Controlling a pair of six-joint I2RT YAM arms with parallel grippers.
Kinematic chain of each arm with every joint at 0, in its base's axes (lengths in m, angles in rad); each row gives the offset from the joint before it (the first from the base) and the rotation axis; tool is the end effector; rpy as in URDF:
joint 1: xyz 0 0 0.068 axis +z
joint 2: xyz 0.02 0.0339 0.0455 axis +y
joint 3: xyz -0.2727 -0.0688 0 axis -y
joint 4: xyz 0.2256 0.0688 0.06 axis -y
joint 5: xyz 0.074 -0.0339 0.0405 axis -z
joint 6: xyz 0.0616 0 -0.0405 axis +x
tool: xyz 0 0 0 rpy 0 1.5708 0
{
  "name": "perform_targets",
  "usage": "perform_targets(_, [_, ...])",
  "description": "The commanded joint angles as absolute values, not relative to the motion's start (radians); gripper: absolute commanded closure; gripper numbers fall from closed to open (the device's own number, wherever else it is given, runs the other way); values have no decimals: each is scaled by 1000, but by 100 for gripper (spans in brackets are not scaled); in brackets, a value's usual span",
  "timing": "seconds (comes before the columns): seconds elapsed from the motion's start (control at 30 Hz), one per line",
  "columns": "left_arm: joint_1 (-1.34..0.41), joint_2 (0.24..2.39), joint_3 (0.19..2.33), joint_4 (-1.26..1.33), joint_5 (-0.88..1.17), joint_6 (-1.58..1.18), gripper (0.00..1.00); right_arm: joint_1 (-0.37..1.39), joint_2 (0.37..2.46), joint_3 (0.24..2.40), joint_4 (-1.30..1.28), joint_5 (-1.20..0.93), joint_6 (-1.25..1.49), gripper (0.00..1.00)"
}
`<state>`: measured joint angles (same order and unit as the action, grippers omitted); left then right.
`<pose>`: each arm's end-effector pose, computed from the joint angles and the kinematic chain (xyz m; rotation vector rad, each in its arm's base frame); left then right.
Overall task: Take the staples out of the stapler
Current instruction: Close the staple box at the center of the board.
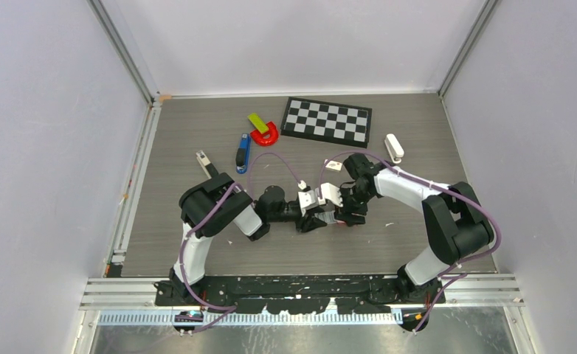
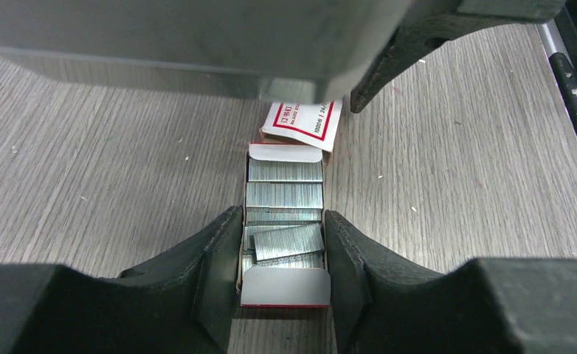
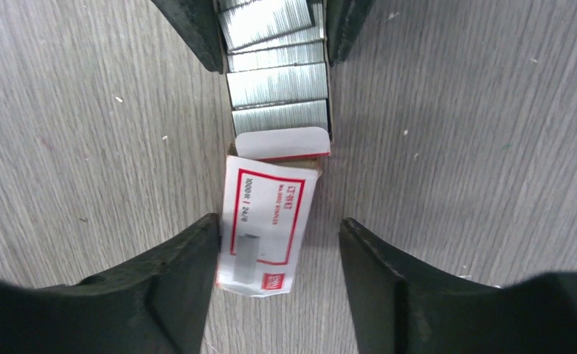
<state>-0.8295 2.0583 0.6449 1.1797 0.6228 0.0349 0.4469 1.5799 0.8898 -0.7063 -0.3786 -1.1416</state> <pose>0.2186 -0.2920 0.1123 1.1995 1.4797 -1.1121 0.2223 0.1318 0.1596 -2.0447 1.9426 0.4241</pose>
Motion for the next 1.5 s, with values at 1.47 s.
perform_targets(1.47, [-819, 2074, 669, 1103, 716, 45, 54, 529, 1577, 858, -726, -411, -1279, 44])
